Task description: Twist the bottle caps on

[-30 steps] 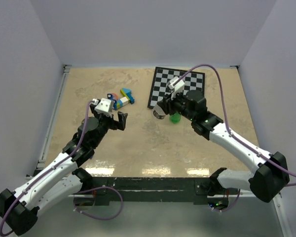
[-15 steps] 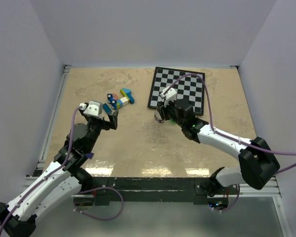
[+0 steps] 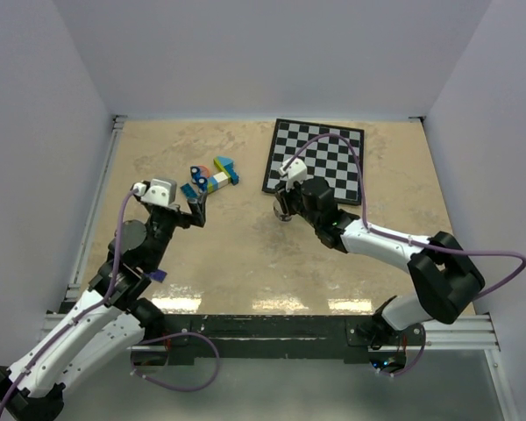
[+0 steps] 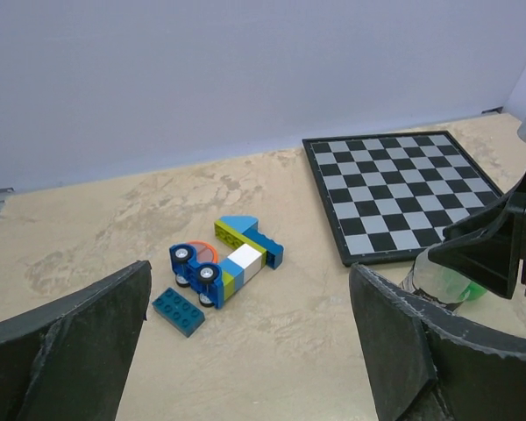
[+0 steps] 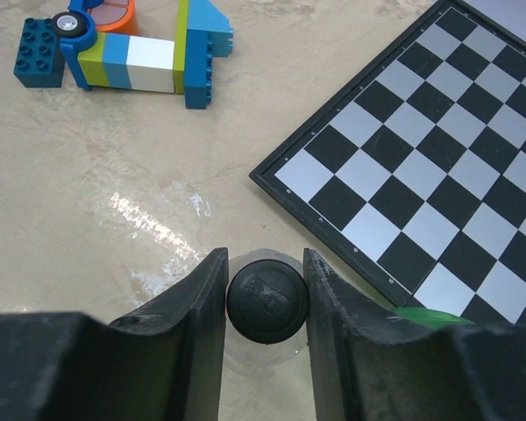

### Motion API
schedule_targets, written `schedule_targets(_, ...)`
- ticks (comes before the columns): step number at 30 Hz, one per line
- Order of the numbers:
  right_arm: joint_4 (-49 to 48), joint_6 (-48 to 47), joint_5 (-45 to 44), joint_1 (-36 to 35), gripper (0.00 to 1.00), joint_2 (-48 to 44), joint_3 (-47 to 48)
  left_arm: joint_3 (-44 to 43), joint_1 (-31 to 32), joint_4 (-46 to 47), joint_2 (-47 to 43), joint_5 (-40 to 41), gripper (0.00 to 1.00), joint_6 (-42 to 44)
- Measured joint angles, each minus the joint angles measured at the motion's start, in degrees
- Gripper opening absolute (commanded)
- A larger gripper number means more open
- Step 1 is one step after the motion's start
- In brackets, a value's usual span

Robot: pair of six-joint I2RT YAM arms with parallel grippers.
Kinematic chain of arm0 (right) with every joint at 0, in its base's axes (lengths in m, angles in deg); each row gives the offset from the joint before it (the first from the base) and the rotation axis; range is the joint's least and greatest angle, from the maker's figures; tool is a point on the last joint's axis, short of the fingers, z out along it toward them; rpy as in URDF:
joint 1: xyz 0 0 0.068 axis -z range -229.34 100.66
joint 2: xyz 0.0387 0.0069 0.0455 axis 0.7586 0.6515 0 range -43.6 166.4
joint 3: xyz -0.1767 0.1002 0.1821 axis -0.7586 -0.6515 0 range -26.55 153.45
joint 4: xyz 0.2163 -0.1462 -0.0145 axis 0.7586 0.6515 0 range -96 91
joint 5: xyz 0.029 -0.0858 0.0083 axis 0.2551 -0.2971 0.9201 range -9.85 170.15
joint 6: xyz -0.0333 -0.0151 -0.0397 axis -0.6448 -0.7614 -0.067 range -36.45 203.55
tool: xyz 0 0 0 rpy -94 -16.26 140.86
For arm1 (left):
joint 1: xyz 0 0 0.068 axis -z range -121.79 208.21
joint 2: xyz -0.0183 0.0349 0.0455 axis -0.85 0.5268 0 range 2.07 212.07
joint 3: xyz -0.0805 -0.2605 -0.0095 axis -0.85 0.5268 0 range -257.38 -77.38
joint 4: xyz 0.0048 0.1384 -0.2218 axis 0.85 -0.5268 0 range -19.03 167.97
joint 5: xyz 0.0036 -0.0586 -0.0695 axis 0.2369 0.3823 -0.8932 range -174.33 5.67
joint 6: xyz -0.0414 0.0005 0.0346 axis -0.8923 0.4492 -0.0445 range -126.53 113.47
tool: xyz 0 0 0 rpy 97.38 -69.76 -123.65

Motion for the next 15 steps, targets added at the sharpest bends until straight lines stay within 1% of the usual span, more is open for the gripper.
schedule_targets(3, -0.04, 0.35, -0.26, -0.07, 0.62, 0.04, 0.00, -0.13, 0.00, 0.02, -0.92, 0.13, 1.00, 1.16)
schedule_targets(6, 1.75, 0.79, -0.26, -0.09, 0.79, 0.04, 0.00, -0.31, 0.00, 0.17, -1.70, 0.52, 1.00, 1.86)
schedule_targets(9, 4.55, 1.68, 0.04, -0.15, 0.88, -0.79, 0.42, -0.70, 0.00, 0.31, -1.79, 1.40, 1.00, 2.40)
schedule_targets(15, 10.10, 4.22, -0.63, -0.15, 0.97, -5.68, 5.81, -0.94, 0.00, 0.15, -2.34, 3.19, 1.00, 3.52)
